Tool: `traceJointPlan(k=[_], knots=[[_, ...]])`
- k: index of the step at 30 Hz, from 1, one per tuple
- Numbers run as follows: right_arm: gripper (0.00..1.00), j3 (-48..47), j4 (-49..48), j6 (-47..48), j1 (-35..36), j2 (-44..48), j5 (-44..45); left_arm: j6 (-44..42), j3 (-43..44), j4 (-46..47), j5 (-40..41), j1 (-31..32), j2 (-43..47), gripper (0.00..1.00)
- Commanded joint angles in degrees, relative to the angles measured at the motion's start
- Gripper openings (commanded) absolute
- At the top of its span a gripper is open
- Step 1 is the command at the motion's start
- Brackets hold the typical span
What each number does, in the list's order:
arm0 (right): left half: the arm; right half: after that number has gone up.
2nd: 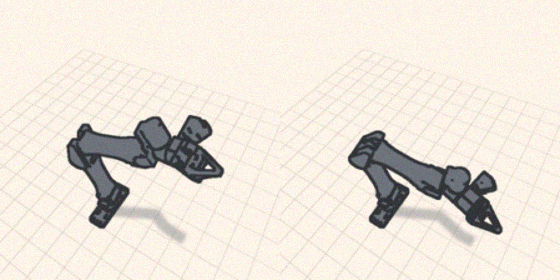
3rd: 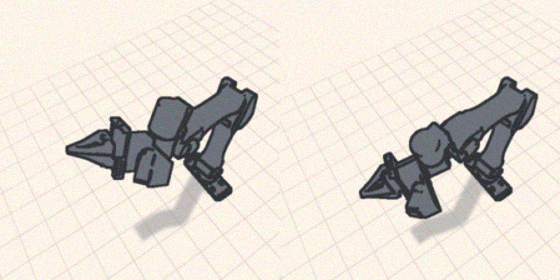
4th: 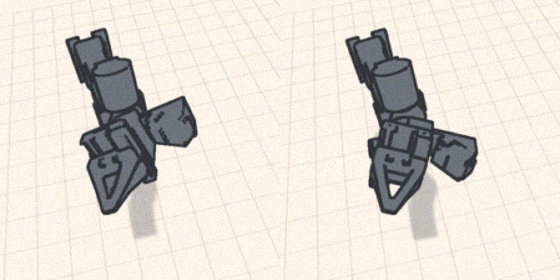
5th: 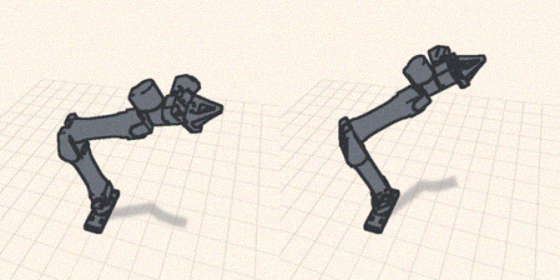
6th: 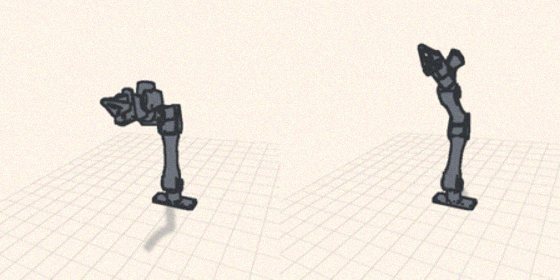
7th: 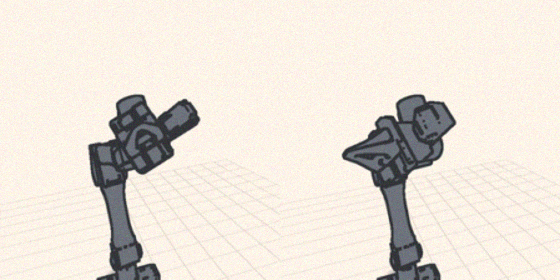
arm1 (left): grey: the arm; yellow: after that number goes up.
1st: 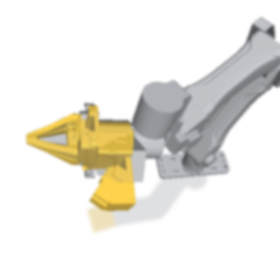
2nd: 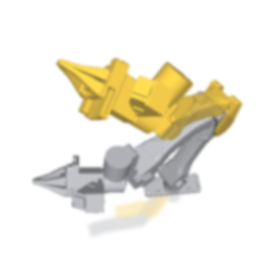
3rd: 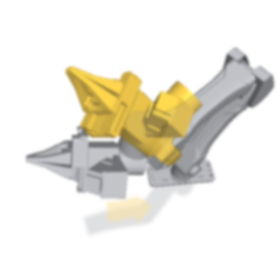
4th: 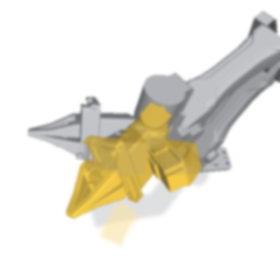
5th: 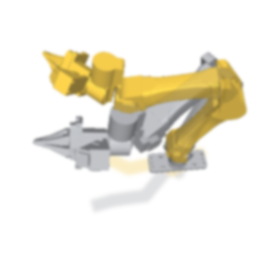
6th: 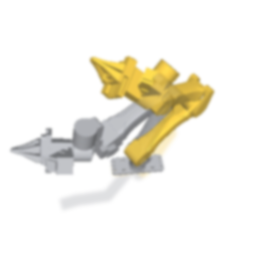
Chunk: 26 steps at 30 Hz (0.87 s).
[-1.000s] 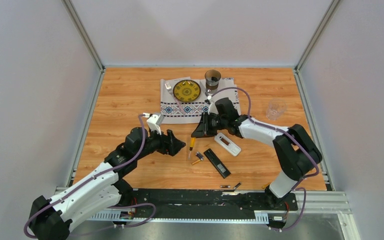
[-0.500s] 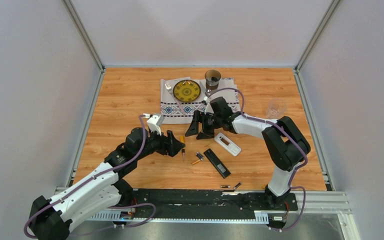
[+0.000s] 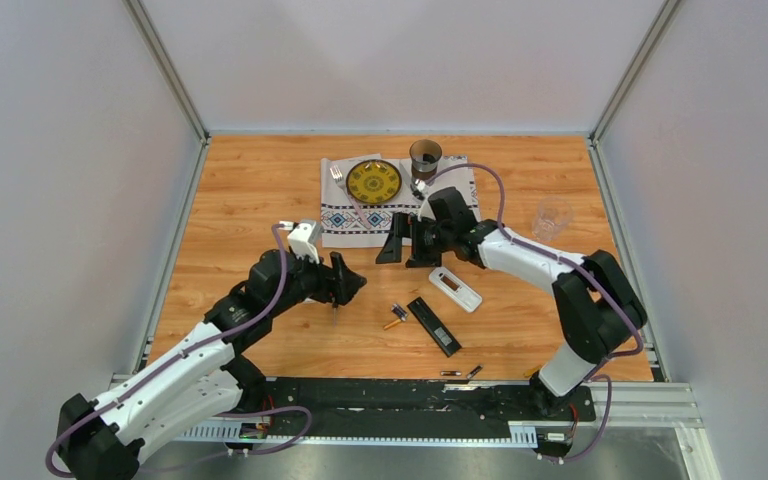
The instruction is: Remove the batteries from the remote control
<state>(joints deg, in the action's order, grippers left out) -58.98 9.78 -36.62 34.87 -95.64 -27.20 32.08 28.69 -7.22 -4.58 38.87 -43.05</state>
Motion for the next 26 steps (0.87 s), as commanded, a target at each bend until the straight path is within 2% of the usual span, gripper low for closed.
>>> traceJointPlan(k=[1, 4, 10, 19, 26], knots=[[1.00, -0.2, 4.4, 4.6, 0.4, 7.8, 9.2, 0.6, 3.7, -5.5, 7.3, -0.3, 0.9, 0.91], [1.00, 0.4, 7.4, 7.1, 0.3, 13.1, 14.7, 0.4, 6.3, -11.0, 11.3, -0.2, 0.8, 0.91], [1.00, 2.2, 10.7, 10.9, 0.3, 24.9, 25.0, -2.3, 9.9, -16.6, 14.5, -0.3, 1.4, 0.90], [1.00, 6.3, 10.5, 15.3, 0.4, 43.4, 37.9, -4.8, 11.6, -19.8, 18.8, -0.3, 3.1, 0.90], [1.00, 10.4, 7.7, 17.9, 0.3, 53.1, 42.3, -8.6, 10.6, -17.5, 16.4, -0.3, 5.1, 0.88]])
